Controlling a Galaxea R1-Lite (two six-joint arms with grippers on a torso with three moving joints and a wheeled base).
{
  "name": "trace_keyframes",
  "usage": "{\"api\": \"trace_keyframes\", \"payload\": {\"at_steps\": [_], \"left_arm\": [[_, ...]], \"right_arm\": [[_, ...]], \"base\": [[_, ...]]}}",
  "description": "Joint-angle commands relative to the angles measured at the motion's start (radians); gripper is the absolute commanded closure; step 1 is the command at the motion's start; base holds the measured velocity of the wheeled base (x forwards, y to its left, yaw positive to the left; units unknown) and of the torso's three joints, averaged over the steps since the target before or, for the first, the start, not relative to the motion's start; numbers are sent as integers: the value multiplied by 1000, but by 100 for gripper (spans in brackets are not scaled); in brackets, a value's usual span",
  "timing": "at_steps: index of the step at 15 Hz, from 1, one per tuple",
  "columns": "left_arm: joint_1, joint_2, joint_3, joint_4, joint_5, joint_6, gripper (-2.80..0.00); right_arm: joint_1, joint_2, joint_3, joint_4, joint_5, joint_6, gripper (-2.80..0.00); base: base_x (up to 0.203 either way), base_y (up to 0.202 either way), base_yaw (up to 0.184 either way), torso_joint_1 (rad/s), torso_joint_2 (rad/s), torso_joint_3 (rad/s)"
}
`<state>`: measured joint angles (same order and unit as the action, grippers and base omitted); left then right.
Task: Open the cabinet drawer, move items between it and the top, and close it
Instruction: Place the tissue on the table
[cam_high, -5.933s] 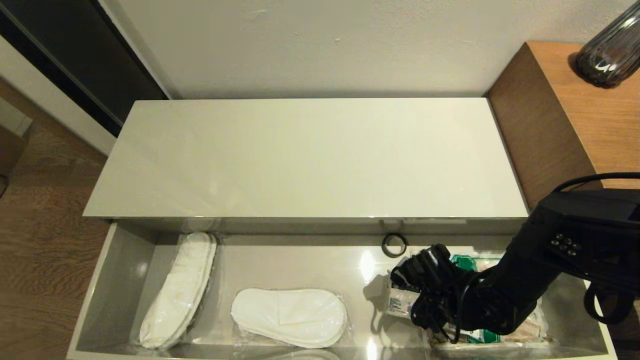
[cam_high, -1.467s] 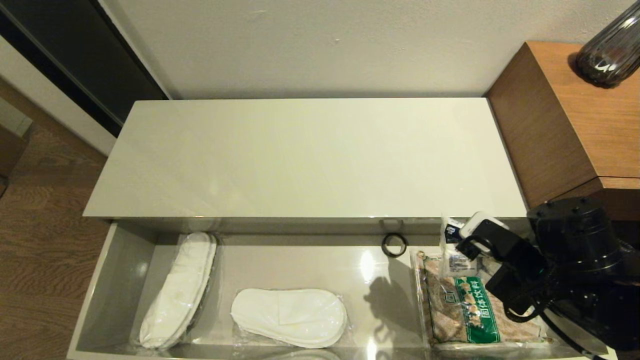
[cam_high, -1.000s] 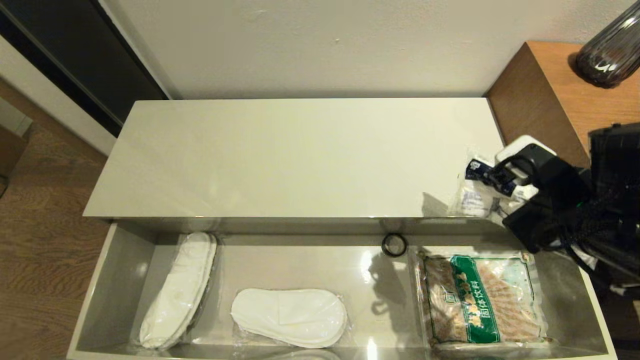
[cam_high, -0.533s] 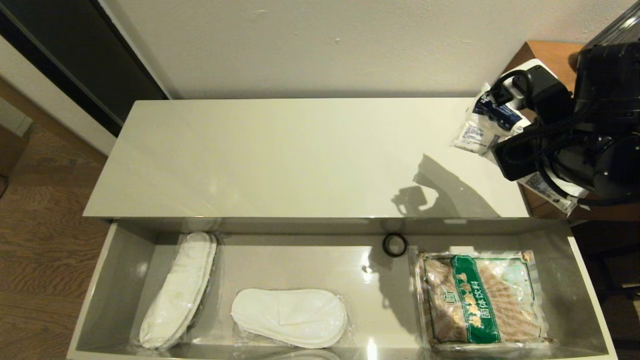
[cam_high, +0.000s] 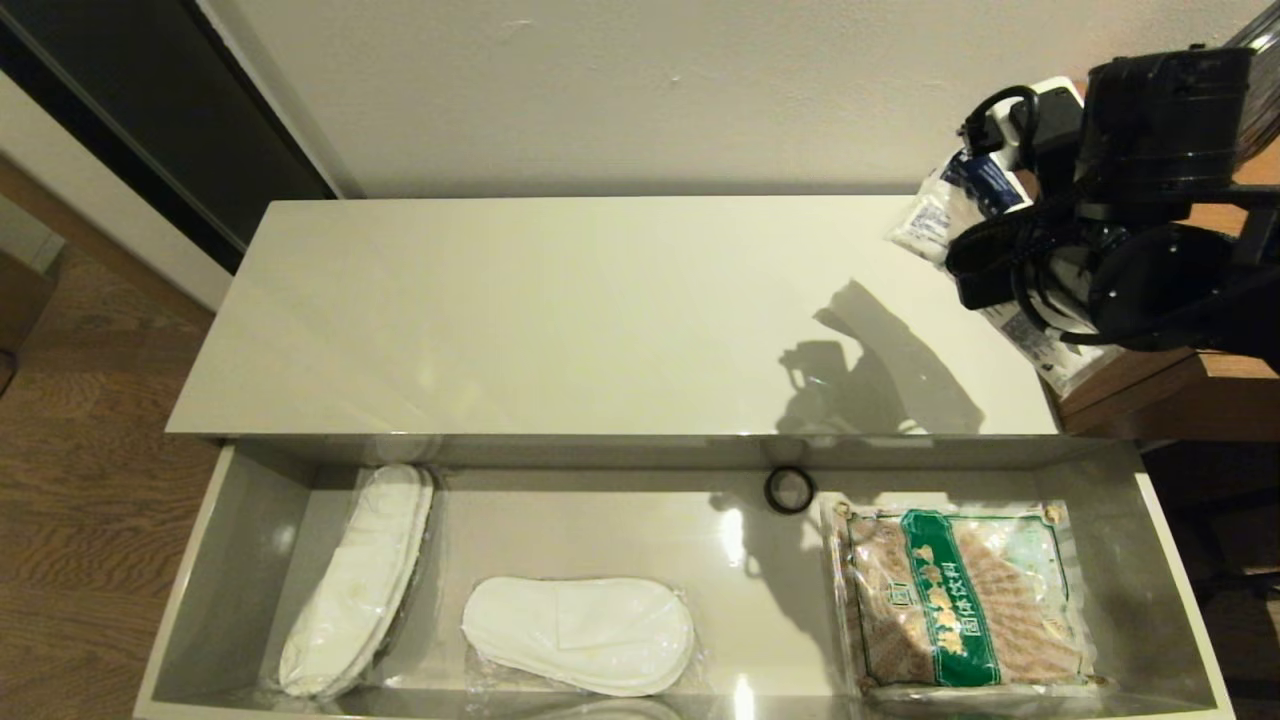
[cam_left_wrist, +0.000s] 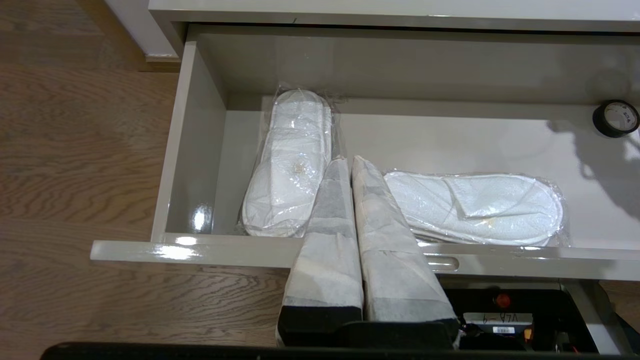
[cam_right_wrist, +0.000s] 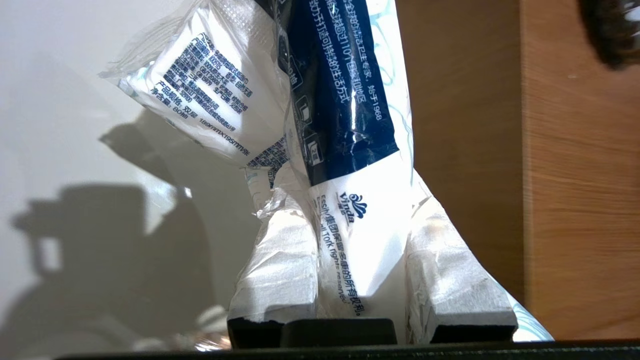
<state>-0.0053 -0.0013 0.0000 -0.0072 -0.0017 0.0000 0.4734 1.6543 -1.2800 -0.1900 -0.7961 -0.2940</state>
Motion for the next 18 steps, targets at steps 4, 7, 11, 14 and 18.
{"api": "trace_keyframes", "payload": {"at_steps": [4,7,11,14,18], "left_arm": [[-1,1,0,0,0,0,0],[-1,1,0,0,0,0,0],[1,1,0,0,0,0,0],[0,1,0,0,0,0,0],[1,1,0,0,0,0,0]], "right_arm": [[102,184,-153,24,-12,178,0],[156,300,-309,112,-13,328,0],[183,455,-525,242,-29,476,0],[178,540,-574,261,-26,485,0],[177,588,-628,273,-29,504,-280]], "base": [[0,0,0,0,0,0],[0,0,0,0,0,0],[0,0,0,0,0,0],[0,0,0,0,0,0],[0,0,0,0,0,0]]}}
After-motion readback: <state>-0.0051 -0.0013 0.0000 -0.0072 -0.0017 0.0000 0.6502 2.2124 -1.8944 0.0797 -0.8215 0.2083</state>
